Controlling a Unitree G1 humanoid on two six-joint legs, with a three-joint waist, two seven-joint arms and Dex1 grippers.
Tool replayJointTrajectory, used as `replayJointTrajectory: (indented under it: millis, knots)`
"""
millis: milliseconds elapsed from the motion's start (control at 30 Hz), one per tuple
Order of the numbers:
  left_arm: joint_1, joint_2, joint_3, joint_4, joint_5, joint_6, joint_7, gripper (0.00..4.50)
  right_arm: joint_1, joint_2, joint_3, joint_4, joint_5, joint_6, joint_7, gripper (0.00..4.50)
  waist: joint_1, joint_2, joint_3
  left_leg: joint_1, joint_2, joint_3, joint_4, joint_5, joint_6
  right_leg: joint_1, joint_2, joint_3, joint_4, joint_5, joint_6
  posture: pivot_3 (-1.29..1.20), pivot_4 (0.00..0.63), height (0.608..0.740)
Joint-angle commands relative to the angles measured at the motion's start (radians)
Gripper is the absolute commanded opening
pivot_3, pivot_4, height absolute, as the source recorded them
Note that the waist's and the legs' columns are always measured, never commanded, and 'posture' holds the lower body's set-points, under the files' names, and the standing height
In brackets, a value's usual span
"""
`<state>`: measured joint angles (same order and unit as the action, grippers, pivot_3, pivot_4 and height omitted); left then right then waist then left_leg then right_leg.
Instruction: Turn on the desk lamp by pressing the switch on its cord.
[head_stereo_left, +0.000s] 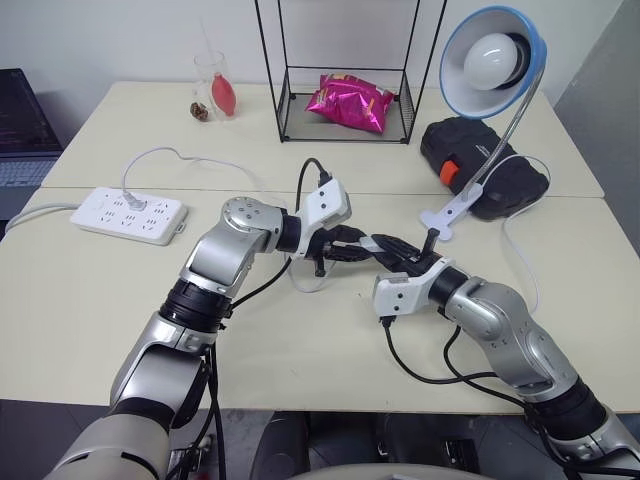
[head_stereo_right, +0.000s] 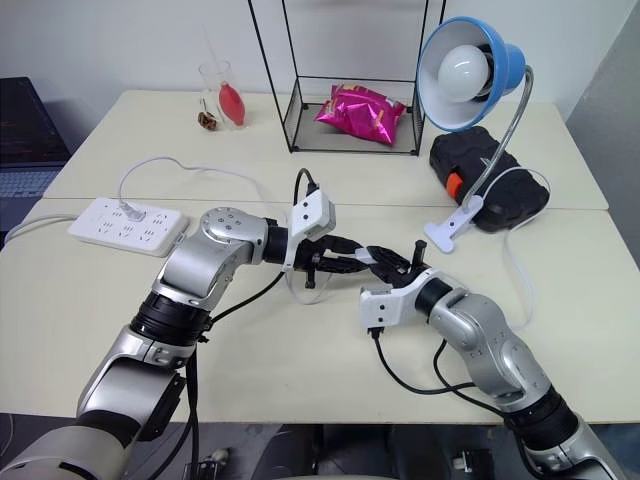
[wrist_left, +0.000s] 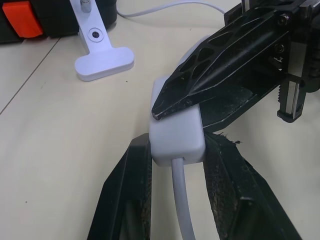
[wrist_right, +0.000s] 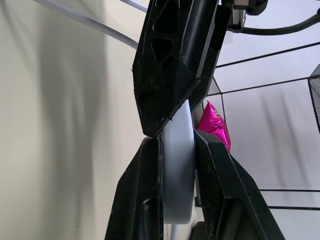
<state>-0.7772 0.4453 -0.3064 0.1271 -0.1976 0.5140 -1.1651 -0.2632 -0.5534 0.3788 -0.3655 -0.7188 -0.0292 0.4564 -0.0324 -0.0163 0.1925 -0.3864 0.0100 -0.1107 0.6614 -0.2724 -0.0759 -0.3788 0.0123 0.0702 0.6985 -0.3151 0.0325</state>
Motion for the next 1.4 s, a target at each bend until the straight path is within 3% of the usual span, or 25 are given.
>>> replayJointTrajectory:
  millis: [33,267,333,467,1067,1100,1133,1267,1400]
  knots:
    - [-0.013,0.005,0.018,-0.038,-0.009,-0.014,0.004,1.12,-0.010,0.007,-0.012,-0.013,-0.004,-0.030,-0.003,0.56,0.000,0.000,0.000,0.000,0.000,0.000,0.000,0.000,0.000,0.000,0.000,0.000,0.000,0.000,0.000,0.00,0.150,0.740]
    - [-0.012,0.010,0.018,-0.039,-0.010,-0.018,0.000,1.12,0.005,0.048,-0.045,-0.024,0.078,-0.017,0.007,0.56,0.000,0.000,0.000,0.000,0.000,0.000,0.000,0.000,0.000,0.000,0.000,0.000,0.000,0.000,0.000,0.00,0.150,0.740]
    - [-0.009,0.012,0.017,-0.041,-0.011,-0.019,-0.001,1.12,0.014,0.058,-0.059,-0.031,0.101,-0.007,0.011,1.25,0.000,0.000,0.000,0.000,0.000,0.000,0.000,0.000,0.000,0.000,0.000,0.000,0.000,0.000,0.000,0.00,0.150,0.740]
    - [-0.007,0.015,0.016,-0.042,-0.010,-0.021,-0.002,1.12,0.013,0.044,-0.059,-0.020,0.052,-0.021,0.000,2.01,0.000,0.000,0.000,0.000,0.000,0.000,0.000,0.000,0.000,0.000,0.000,0.000,0.000,0.000,0.000,0.00,0.150,0.740]
    - [-0.004,0.021,0.012,-0.037,-0.007,-0.032,-0.005,1.12,0.028,0.044,-0.041,-0.054,0.025,-0.026,0.045,2.03,0.000,0.000,0.000,0.000,0.000,0.000,0.000,0.000,0.000,0.000,0.000,0.000,0.001,0.000,0.000,0.00,0.150,0.740]
    - [-0.003,0.022,0.012,-0.039,-0.007,-0.032,-0.006,1.12,0.029,0.046,-0.039,-0.054,0.024,-0.026,0.048,1.65,0.000,0.000,0.000,0.000,0.000,0.000,0.000,0.000,0.000,0.000,0.000,0.000,0.001,0.000,0.000,0.00,0.150,0.740]
    - [-0.002,0.022,0.011,-0.041,-0.007,-0.032,-0.007,1.12,0.028,0.048,-0.037,-0.054,0.023,-0.027,0.050,1.60,0.000,0.000,0.000,0.000,0.000,0.000,0.000,0.000,0.000,0.000,0.000,0.000,0.001,0.000,0.000,0.00,0.150,0.740]
    - [0.001,0.024,0.009,-0.046,-0.008,-0.034,-0.010,1.12,0.022,0.053,-0.033,-0.049,0.022,-0.030,0.060,0.68,0.000,0.000,0.000,0.000,0.000,0.000,0.000,0.000,0.000,0.000,0.000,0.000,0.001,0.000,0.000,0.00,0.150,0.740]
    - [0.003,0.026,0.007,-0.050,-0.008,-0.036,-0.011,1.12,0.008,0.043,-0.024,-0.046,0.010,-0.054,0.063,0.54,0.000,0.000,0.000,0.000,0.000,0.000,0.000,0.000,0.000,0.000,0.000,0.000,0.001,0.000,0.000,0.00,0.150,0.740]
